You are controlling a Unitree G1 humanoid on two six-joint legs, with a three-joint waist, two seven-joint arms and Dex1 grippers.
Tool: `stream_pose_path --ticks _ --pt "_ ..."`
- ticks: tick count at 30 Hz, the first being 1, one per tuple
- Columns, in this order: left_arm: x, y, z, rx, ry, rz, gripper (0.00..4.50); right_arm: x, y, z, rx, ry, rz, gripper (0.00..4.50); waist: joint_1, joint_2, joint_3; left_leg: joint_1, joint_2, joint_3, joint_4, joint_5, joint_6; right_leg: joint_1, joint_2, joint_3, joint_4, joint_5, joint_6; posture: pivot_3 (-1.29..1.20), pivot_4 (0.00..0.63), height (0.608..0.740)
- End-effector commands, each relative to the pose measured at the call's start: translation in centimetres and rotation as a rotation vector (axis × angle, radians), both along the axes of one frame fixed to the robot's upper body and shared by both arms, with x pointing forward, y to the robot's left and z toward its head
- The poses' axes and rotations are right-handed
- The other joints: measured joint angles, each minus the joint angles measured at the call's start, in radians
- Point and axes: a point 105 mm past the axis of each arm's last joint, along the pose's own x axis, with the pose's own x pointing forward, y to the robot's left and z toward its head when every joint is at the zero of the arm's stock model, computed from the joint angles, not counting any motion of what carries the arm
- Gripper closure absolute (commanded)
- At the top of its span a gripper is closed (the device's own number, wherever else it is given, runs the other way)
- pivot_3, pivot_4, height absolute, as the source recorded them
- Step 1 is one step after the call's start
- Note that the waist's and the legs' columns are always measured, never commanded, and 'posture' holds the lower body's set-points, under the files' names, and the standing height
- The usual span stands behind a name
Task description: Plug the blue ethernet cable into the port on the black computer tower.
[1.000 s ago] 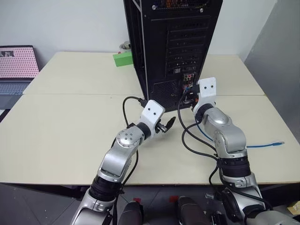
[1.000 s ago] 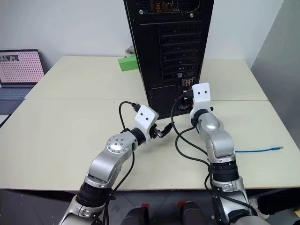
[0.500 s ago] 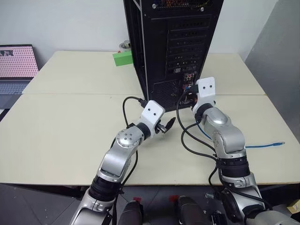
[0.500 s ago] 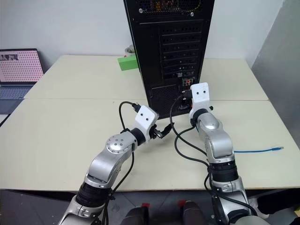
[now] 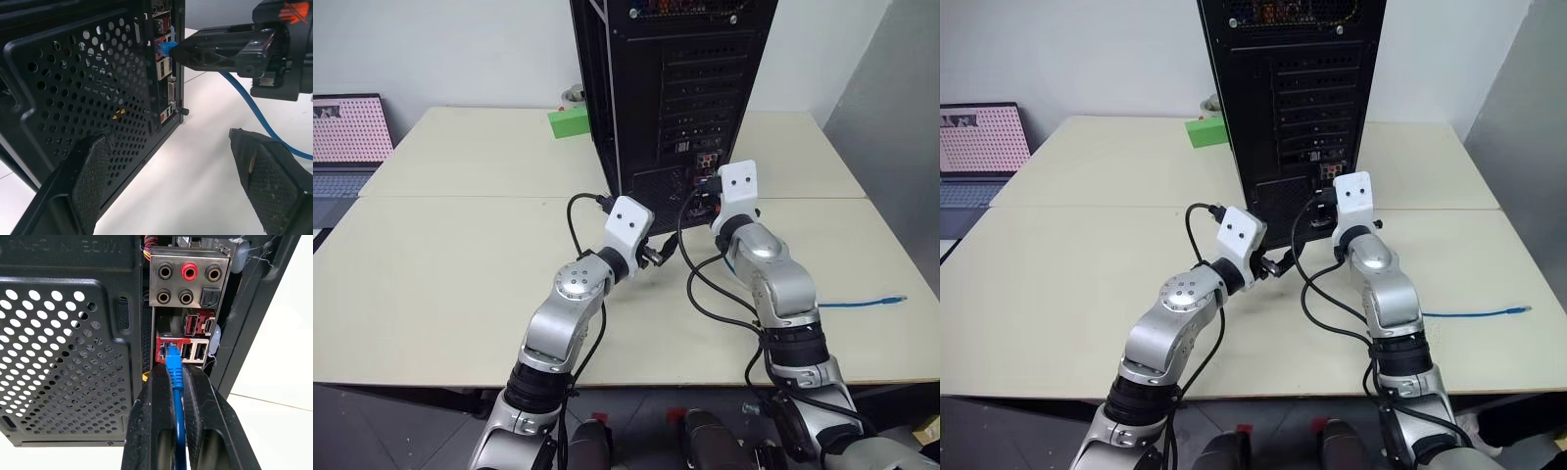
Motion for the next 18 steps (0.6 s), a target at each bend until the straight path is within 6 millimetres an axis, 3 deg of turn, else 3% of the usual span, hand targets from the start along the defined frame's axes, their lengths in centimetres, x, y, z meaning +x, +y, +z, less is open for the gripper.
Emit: stream_pose_path --ticks 1,12,13,18 --pt "-0.7 -0.5 1.5 -0.022 -0.063 -0.039 0.51 0.1 0.8 2.6 0.009 -0.096 0.024 4.50 -0.001 0.000 0.000 0.000 0.000 0.000 0.000 0.000 0.000 0.000 0.000 0.000 0.000 0.000 0.000 0.00 0.150 0.740" --pt "-0.7 -0.4 1.3 -0.011 -0.064 -0.043 0.51 -0.1 0.7 1.9 0.016 -0.069 0.050 4.50 -0.008 0.000 0.000 0.001 0.000 0.000 0.000 0.000 0.000 0.000 0.000 0.000 0.001 0.000 0.000 0.00 0.150 0.740" --pt "-0.7 -0.4 1.3 -0.010 -0.063 -0.043 0.42 -0.1 0.6 1.7 0.017 -0.063 0.052 3.96 -0.009 0.000 0.000 0.001 0.000 0.000 0.000 0.000 0.000 0.000 0.000 0.000 0.001 0.000 0.000 0.00 0.150 0.740" --pt "-0.7 -0.3 1.2 0.005 -0.065 -0.045 0.42 -0.8 0.1 1.0 0.013 -0.039 0.070 3.09 -0.005 0.000 0.000 0.000 0.000 0.000 0.000 0.000 0.000 0.000 0.000 0.000 0.001 0.000 0.000 0.00 0.150 0.740"
